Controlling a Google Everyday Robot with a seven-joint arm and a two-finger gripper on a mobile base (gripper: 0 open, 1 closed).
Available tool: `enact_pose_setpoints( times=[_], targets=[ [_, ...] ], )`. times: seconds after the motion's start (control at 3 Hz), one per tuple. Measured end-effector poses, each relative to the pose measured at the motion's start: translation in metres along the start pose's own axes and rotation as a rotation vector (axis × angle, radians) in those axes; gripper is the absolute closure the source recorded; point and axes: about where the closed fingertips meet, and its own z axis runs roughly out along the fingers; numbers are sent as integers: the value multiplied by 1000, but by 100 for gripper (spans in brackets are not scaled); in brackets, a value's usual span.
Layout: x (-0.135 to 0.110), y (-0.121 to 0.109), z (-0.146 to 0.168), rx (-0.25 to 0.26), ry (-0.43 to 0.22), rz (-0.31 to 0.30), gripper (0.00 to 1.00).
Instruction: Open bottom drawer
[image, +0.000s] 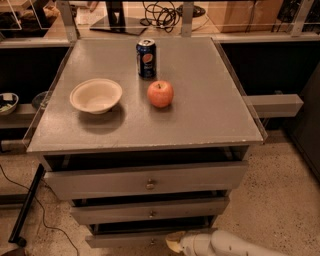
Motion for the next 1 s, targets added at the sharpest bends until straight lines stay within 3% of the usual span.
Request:
enact_pose_setpoints(
  times=[0.67,1.0],
  targets=[
    [0,0,0,0,0,0,15],
    [0,0,0,0,0,0,0]
  ],
)
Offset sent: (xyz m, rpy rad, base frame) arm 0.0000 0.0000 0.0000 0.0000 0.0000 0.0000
